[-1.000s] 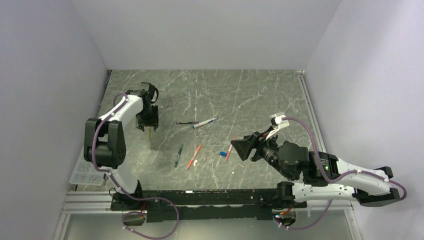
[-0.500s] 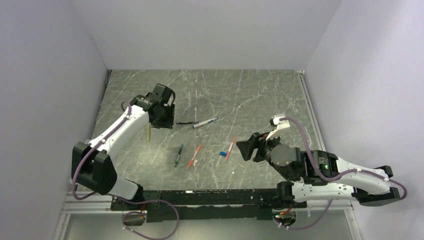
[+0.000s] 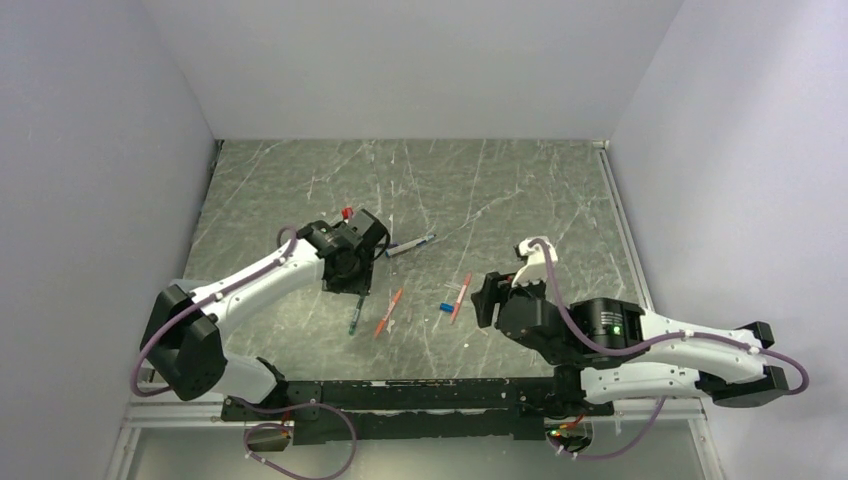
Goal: Insert the pens into the pen caps
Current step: Place the pen at the center of the board, then pick up the pen from the center of the board.
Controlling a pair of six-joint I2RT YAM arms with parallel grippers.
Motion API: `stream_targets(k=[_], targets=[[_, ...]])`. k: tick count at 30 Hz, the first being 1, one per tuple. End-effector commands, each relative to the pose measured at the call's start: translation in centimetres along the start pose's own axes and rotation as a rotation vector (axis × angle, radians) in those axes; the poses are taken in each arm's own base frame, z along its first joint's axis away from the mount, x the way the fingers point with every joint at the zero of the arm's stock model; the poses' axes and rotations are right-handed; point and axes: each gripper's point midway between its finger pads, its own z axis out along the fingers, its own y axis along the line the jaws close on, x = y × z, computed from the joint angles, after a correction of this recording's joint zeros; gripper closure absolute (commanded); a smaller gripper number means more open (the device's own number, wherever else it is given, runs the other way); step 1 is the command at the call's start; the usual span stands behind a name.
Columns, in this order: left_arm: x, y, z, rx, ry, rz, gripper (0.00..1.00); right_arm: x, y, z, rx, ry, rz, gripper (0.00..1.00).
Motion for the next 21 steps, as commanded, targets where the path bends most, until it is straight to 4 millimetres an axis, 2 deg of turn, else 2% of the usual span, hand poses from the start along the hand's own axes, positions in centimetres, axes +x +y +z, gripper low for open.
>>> stream_targets(k=[1, 8, 21], targets=[[1.3, 0.5, 0.4, -0.061, -0.013, -0.064, 0.46, 0.1, -0.3, 0.2, 0.055, 0.006, 0.005, 0.33], [3.3, -0.5, 2.9, -0.020, 0.039, -0.056, 0.46, 1.0, 0.3, 0.9, 0.065, 0.028, -0.008, 0.33], [3.6, -1.9, 5.9, 0.002, 0.070, 0.000, 0.47, 2.0, 0.7, 2.3, 0.087, 0.056, -0.023, 0.31]])
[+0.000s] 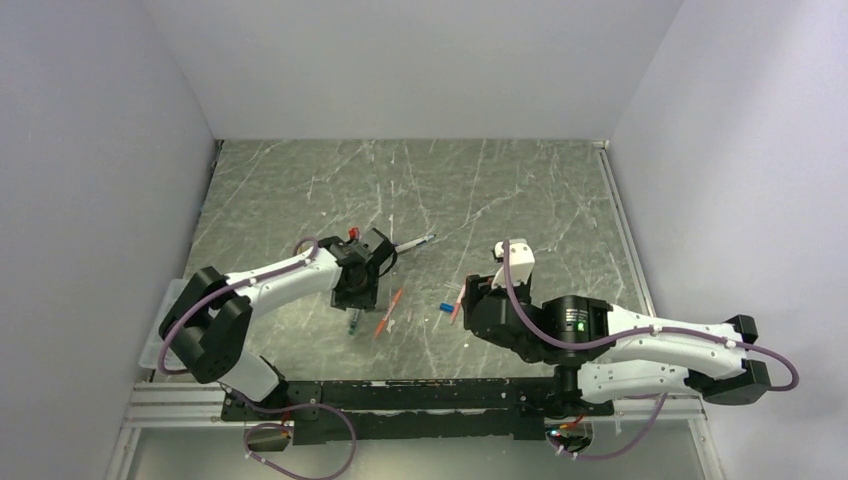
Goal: Insert the pens into the pen caps
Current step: Pick up the pen from the center of the board.
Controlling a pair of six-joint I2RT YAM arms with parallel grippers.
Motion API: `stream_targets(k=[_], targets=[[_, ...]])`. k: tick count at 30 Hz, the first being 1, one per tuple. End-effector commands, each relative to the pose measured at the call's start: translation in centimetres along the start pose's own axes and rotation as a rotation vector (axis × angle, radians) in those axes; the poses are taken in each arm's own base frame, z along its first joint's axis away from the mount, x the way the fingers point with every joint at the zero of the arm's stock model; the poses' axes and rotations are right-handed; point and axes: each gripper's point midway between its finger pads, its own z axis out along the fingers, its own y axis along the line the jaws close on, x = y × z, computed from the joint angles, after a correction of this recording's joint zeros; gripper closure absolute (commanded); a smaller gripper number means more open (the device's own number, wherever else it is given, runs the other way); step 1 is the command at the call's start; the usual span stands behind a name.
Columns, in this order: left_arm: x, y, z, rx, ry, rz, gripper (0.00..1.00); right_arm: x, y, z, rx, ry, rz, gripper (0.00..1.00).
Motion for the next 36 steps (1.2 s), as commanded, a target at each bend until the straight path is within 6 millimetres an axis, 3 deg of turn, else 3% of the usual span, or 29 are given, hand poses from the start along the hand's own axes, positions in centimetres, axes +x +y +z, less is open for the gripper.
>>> stream_targets(k=[1, 11, 18, 26, 36], targets=[[-0.5, -0.8, 0.8, 0.021, -0.015, 0.023, 0.47, -0.5, 0.5, 0.3, -0.012, -0.007, 0.026, 0.31], [0.3, -0.8, 3.4, -0.021, 0.031, 0.068, 0.48, -0.9, 1.0, 1.4, -0.016, 0.008, 0.009, 0.31], [1.3, -1.3, 4.9, -0.004, 0.072, 0.083, 0.54, -0.9, 0.9, 2.1, -0.009, 0.022, 0.007, 0.31], [2.1, -0.8, 5.6, -0.010, 0.088, 0.094, 0.68, -0.8, 0.8, 2.9, -0.010, 0.031, 0.020, 0.31], [2.6, -1.2, 5.6, 0.036, 0.091, 0.099, 0.98, -0.9, 1.2, 3.4, -0.006, 0.043, 0.015, 0.31]])
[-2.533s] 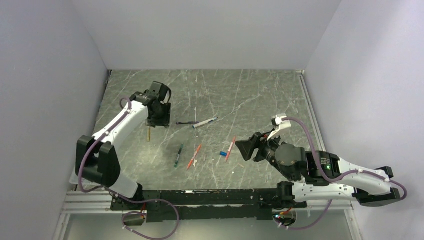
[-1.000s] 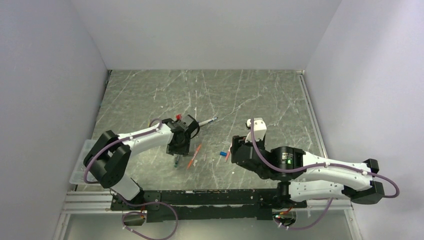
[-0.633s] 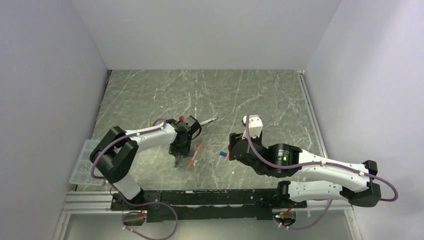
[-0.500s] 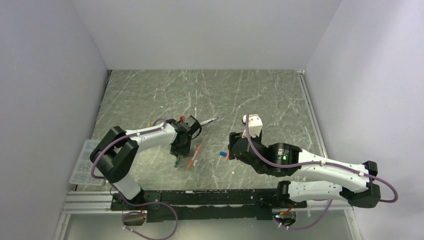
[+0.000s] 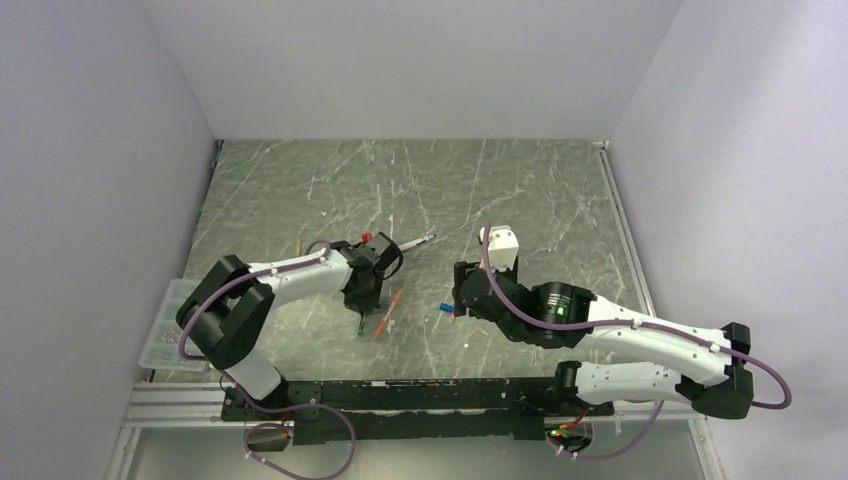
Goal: Insert the pens into the pen caps
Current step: Pick up the pen from the center of the board.
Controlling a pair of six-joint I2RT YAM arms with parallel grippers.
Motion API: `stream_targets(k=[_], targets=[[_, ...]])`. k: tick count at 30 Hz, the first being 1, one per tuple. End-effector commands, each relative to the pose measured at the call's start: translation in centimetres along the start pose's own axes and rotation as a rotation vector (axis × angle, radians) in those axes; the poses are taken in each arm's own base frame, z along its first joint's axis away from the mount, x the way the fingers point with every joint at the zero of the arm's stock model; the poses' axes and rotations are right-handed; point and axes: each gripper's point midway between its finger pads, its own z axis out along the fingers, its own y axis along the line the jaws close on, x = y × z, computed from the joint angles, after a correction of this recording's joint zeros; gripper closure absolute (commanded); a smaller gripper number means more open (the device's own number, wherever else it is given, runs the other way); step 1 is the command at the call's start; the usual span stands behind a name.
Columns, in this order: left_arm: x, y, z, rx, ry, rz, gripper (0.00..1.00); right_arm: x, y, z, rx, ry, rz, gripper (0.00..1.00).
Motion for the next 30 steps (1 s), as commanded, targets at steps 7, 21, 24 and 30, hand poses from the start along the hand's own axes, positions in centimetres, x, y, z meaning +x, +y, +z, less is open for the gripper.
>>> stream_targets(k=[7, 21, 24, 30], targets=[[0.8, -0.5, 0.5, 0.064, 0.000, 0.034, 1.00, -0.9, 1.0, 0.0, -0.029, -0.014, 0.020, 0.31], [-1.2, -4.2, -8.4, 0.391, -0.169, 0.102, 1.00, -0.7, -0.5, 0.6, 0.008, 0.017, -0.009, 0.31], [-1.2, -5.1, -11.1, 0.493, -0.215, 0.127, 1.00, -0.4, -0.6, 0.8, 0.003, 0.029, -0.019, 0.31], [-0.7, -7.1, -16.9, 0.738, -0.320, 0.205, 1.00, 0.1, -1.1, 1.2, 0.008, 0.054, -0.030, 0.31]])
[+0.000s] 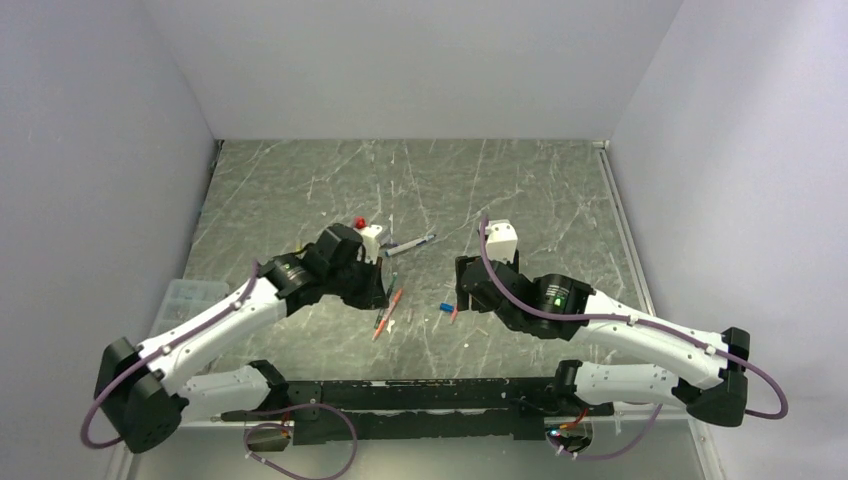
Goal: Insert the pens into the pen caps
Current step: Pick up the pen from the center of the board, then pick up the pen cap from the center of the board.
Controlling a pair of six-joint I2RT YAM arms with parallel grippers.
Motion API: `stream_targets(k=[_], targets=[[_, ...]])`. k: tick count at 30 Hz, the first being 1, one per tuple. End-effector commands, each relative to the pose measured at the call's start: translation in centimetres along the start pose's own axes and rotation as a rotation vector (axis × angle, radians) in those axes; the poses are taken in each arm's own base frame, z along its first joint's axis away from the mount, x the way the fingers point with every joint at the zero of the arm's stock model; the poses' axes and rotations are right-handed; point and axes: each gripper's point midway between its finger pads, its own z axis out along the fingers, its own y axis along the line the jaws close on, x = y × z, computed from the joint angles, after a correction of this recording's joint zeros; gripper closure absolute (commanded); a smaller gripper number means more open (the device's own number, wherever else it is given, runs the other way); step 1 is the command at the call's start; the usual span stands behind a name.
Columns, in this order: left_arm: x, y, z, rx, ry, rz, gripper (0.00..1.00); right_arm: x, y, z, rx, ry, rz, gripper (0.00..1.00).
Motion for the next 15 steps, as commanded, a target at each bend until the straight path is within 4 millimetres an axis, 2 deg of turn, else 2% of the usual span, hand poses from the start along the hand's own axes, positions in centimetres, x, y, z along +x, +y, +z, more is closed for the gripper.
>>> stream_targets(k=[1, 4, 15], targets=[[-1.2, -4.2, -3.1, 0.211, -0.079, 0.080, 1.00, 0.2, -0.1, 0.1, -0.019, 0.012, -0.014, 0.31], [-1.5, -4.2, -4.2, 0.204, -0.112, 0.089, 1.00, 0.4, -0.2, 0.5, -0.020, 0.024, -0.020, 0.31], [-3.0, -2.0, -7.4, 0.032, -0.171, 0.134, 1.00, 1.3, 0.5, 2.5, -0.024, 0.090, -0.028, 0.32]])
